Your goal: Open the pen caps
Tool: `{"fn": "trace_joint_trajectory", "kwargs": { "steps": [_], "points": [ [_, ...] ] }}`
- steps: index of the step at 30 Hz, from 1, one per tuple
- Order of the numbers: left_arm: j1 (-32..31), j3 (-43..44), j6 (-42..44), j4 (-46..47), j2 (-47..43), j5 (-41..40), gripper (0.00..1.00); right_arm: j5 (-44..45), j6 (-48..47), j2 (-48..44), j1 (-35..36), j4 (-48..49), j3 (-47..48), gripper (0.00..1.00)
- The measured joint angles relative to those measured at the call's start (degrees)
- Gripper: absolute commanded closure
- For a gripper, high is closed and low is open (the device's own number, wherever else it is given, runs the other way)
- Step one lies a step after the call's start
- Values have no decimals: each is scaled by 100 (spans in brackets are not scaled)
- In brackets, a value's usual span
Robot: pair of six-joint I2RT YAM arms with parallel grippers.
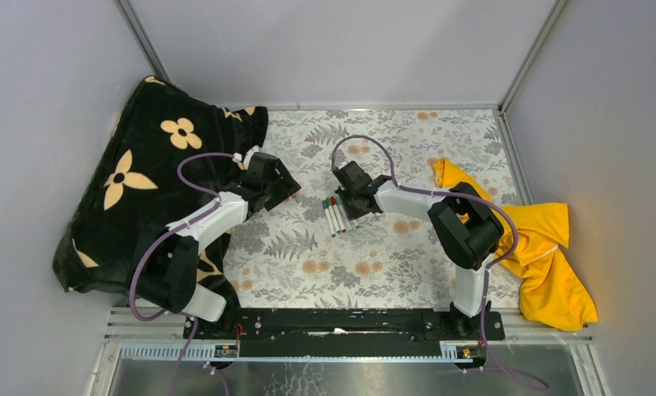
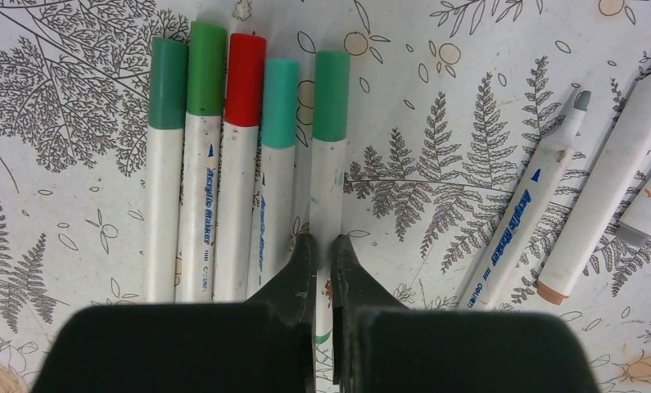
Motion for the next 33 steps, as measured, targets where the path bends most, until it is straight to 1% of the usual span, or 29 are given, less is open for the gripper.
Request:
{"fn": "trace_joint_trajectory", "kwargs": {
  "steps": [7,11,16,20,28,33],
  "points": [
    [0,0,-4,52,2,157,25,44,7,-44,0,-66,-9,100],
    [0,0,-24,306,11,592,25,39,-4,-337,0,-243,-101,100],
    [-11,9,-149,951,175,1327,25,-59,-9,-1043,4,-299,-98,100],
    [-120,13,-245,1257,256,1628,25,-234,-7,-1373,22,-299,-39,100],
    [-472,245,-293,1488,391,1777,25,-675,24,-1384,87,-282,-2,100],
    [-551,321,-319,1576,463,1786,26,-872,72,-1384,120,-275,-2,100]
  ]
}}
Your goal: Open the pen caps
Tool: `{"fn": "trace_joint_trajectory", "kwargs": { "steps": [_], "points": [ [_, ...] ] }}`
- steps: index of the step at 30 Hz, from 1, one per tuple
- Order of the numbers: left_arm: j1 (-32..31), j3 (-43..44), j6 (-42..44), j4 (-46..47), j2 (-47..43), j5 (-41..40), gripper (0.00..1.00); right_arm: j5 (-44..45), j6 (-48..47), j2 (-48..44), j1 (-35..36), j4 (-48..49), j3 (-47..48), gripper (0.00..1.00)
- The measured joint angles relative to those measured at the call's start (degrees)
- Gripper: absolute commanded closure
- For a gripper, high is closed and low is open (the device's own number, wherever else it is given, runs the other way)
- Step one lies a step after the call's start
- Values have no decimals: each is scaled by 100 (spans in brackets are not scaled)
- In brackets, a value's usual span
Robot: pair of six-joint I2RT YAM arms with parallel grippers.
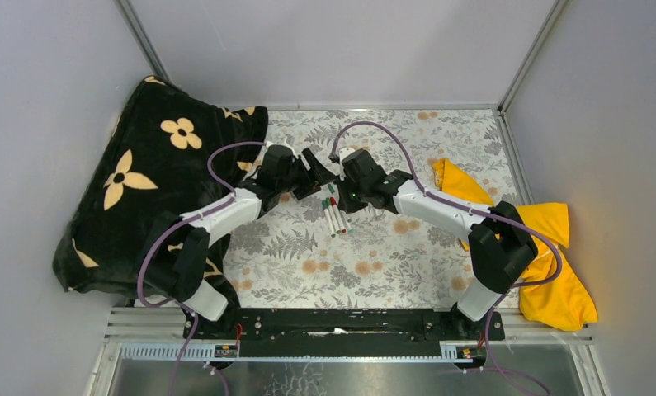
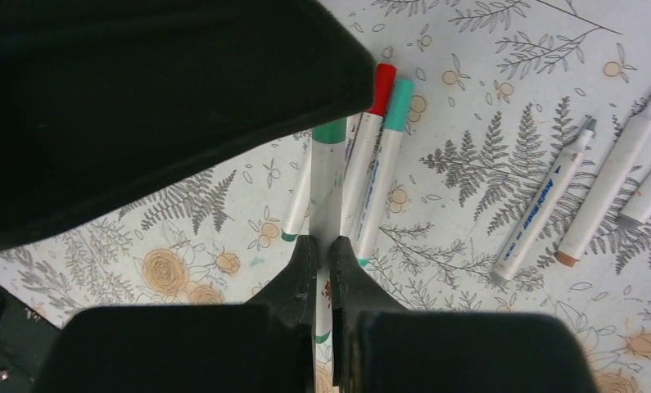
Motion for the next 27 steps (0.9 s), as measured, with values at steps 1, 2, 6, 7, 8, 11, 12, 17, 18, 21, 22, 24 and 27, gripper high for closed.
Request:
{"fn": "trace_joint_trajectory", "kwargs": {
  "steps": [1,2,6,7,8,11,12,17,18,21,22,24,27],
  "points": [
    [-15,0,-7,17,24,0,26,-24,7,0,7,7,0,100],
    [-20,0,-15,24,50,2,26,-59,13,0,13,15,0,100],
    [-42,0,-28,26,129,11,28,-114,44,0,39,46,0,100],
    [-46,0,-35,26,133,11,29,-131,48,0,39,50,0,100],
    [-55,0,-44,33,133,13,29,-149,55,0,39,59,0,100],
    [-61,0,-79,83,133,13,34,-197,79,0,39,101,2,100],
    [-61,0,-90,109,133,15,36,-212,85,0,42,120,4,100],
    [-61,0,-160,195,133,46,43,-245,109,0,55,146,9,100],
    [-61,0,-173,208,133,59,43,-245,114,0,57,155,9,100],
    [-61,0,-190,243,133,66,48,-240,136,-2,59,175,11,100],
    [-61,-2,-197,254,133,68,49,-236,142,-4,59,177,11,100],
    [-61,-15,-203,275,133,68,50,-234,153,-11,59,177,11,100],
    [-61,-39,-219,304,133,74,50,-234,168,-22,59,210,11,100]
  ]
}}
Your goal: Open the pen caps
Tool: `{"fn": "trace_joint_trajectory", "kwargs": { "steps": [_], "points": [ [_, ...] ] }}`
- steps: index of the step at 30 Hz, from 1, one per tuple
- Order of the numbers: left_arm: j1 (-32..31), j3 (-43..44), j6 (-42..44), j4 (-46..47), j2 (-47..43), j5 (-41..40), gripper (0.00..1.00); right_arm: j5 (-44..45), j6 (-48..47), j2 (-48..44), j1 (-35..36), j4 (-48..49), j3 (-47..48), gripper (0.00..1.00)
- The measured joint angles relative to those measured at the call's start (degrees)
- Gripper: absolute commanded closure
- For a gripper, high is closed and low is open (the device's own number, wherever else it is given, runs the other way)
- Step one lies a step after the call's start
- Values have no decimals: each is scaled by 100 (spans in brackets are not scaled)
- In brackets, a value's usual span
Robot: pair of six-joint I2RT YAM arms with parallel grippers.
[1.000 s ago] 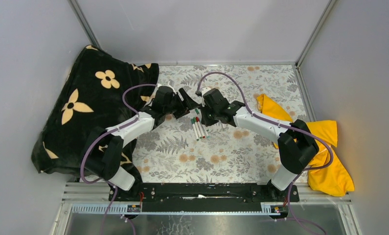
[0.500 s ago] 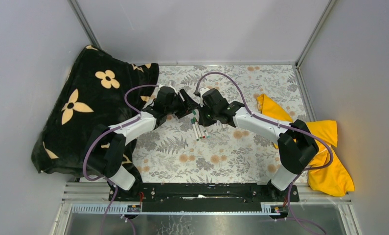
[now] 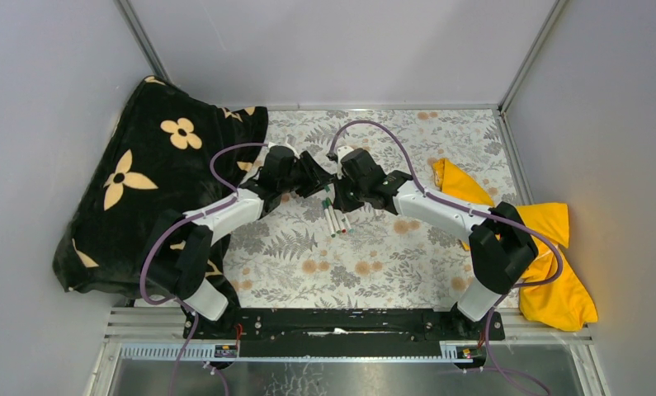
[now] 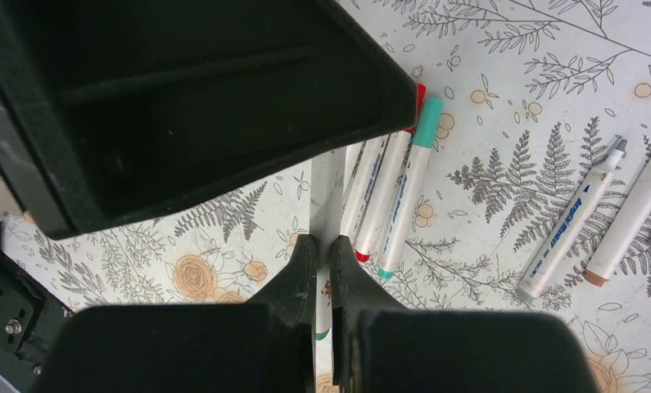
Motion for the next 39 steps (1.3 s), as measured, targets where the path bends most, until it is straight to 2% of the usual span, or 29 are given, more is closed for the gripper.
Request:
{"fn": "trace_joint_trajectory", "kwargs": {
  "steps": [2,4,9,12,29,39],
  "points": [
    [0,-11,-4,15,0,4,50,0,9,0,0,55,0,100],
    [0,-13,-15,20,0,15,57,0,22,-2,2,94,0,100],
    [2,-50,-48,81,0,17,89,42,37,-20,2,122,0,100],
    [7,-76,-66,98,0,13,100,48,55,-33,2,114,0,100],
    [22,-85,-37,31,-282,-317,100,94,70,-212,7,216,-15,100],
    [236,-52,-85,-173,-352,-59,100,35,140,-544,28,861,-514,100]
  ]
}}
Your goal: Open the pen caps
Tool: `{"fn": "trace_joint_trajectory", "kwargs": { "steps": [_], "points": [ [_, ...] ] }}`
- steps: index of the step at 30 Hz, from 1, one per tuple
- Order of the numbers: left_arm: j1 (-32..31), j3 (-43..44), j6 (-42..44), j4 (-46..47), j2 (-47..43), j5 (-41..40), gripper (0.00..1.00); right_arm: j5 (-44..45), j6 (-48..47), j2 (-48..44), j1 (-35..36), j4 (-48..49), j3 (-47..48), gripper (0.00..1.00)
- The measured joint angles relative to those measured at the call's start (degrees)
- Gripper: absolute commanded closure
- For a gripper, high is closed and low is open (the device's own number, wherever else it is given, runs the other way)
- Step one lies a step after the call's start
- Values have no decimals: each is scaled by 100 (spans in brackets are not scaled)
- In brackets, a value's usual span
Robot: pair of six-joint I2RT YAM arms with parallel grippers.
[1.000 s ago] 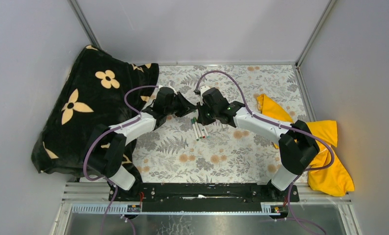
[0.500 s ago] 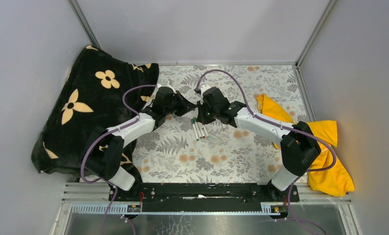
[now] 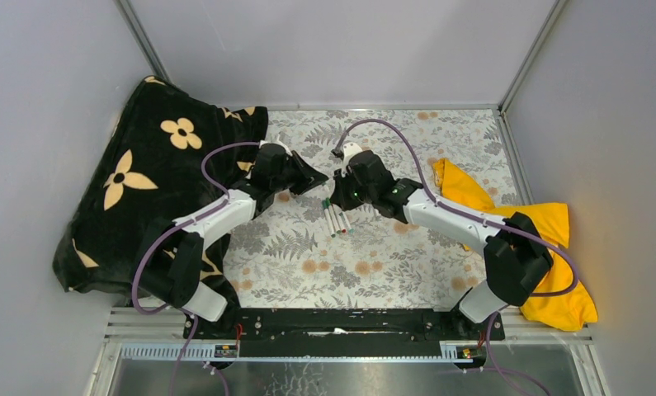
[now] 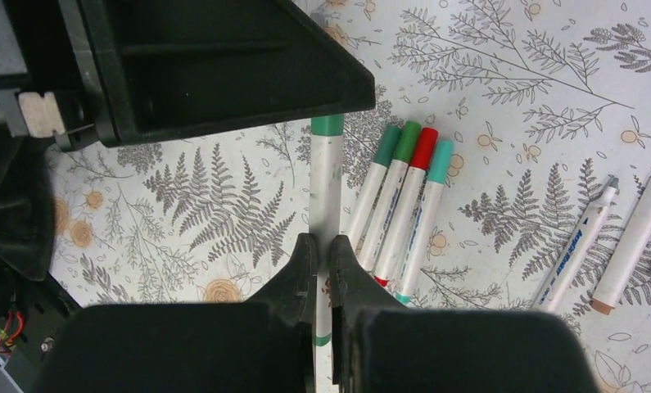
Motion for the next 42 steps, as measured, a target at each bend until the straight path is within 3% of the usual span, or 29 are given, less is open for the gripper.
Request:
{"fn": "trace_joint_trajectory", "kwargs": {
  "steps": [18,26,39,42],
  "points": [
    [446,-87,-717,-28,-50,584,100,-7,212,-286,15,973,-531,100],
    [509,-343,-1274,13,-136,538,100,-39,315,-302,37,1386,-831,100],
    [629,-291,-1488,-192,-267,452,100,22,396,-433,83,2173,-1250,100],
    [951,-210,-1464,-234,-282,39,100,44,391,-658,92,1825,-1449,100]
  ]
}}
